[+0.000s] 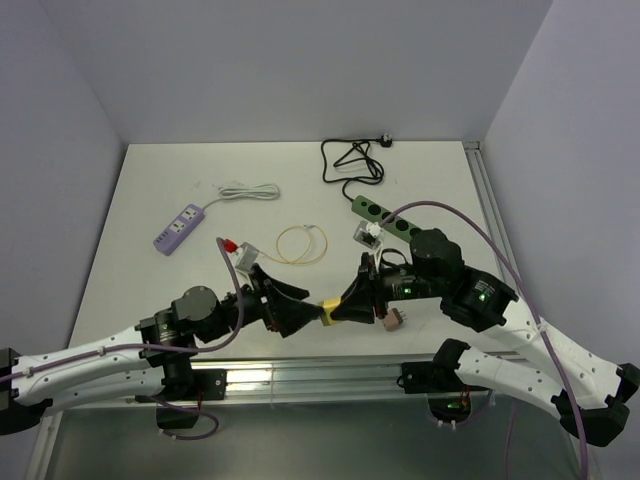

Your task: Insert the plug

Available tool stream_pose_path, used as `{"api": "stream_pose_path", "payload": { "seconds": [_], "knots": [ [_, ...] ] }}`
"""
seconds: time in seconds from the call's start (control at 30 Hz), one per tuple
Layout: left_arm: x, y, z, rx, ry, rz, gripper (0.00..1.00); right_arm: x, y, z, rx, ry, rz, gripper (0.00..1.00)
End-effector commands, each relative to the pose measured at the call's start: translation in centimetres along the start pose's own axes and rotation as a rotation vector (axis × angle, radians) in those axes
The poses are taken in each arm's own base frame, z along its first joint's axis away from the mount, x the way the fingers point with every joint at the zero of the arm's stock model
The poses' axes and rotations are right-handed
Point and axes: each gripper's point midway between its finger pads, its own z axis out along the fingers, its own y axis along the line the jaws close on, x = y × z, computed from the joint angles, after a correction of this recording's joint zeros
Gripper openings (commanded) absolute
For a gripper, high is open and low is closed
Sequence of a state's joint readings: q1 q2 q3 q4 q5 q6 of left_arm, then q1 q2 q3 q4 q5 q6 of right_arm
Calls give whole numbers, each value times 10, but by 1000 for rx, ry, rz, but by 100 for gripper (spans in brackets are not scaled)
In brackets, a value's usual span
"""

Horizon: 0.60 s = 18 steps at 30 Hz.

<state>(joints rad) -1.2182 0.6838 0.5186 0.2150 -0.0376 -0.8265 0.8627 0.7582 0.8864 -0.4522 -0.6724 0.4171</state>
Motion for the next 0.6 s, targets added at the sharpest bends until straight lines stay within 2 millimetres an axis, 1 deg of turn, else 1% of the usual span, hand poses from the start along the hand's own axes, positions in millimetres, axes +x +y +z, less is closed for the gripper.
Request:
{"api": "stream_pose_path", "payload": {
  "seconds": [0.0,0.03,0.07,0.1,0.13,0.17,0.2,0.23,0.27,0.3,0.33,0.37,0.4,0.43,0.47,0.5,0.53,0.57],
  "knots": [
    [-34,41,-19,-283,-159,-63,99,-28,-38,-11,265,-70,-35,0],
    [-37,47,-25,-317,-178,-73,99,-32,-53,-11,340,-72,-32,0],
    [-38,54,-34,-351,-190,-82,99,-46,-75,-21,487,-121,-59,0],
    [-43,61,-40,-390,-229,-102,100,-48,-92,-29,592,-124,-62,0],
    [-44,64,-44,-403,-242,-110,100,-51,-110,-33,680,-106,-89,0],
    [-48,65,-50,-404,-262,-119,99,-65,-125,-48,809,-139,-118,0],
    [-49,67,-53,-413,-276,-118,100,-67,-136,-55,874,-118,-143,0],
    [-50,68,-55,-411,-282,-118,99,-70,-157,-62,963,-69,-183,0],
    [-52,66,-57,-403,-293,-120,100,-86,-170,-83,1102,-97,-202,0],
    [-53,68,-58,-408,-302,-118,100,-90,-180,-88,1146,-73,-212,0],
    [-54,69,-58,-410,-308,-117,99,-90,-199,-89,1186,18,-258,0],
    [-56,69,-59,-412,-319,-118,100,-103,-215,-109,1262,13,-252,0],
    [-57,69,-59,-414,-327,-122,100,-110,-228,-121,1335,20,-249,0],
    [-58,69,-58,-412,-332,-126,99,-109,-246,-122,1366,80,-238,0],
    [-56,68,-56,-408,-323,-126,100,-125,-255,-137,1398,55,-213,0],
    [-55,65,-53,-395,-316,-127,99,-130,-262,-135,1377,61,-205,0],
    [-51,66,-50,-396,-294,-130,99,-135,-277,-137,1391,109,-226,0],
    [-48,66,-48,-396,-281,-145,99,-137,-286,-140,1406,138,-234,0]
  ]
}}
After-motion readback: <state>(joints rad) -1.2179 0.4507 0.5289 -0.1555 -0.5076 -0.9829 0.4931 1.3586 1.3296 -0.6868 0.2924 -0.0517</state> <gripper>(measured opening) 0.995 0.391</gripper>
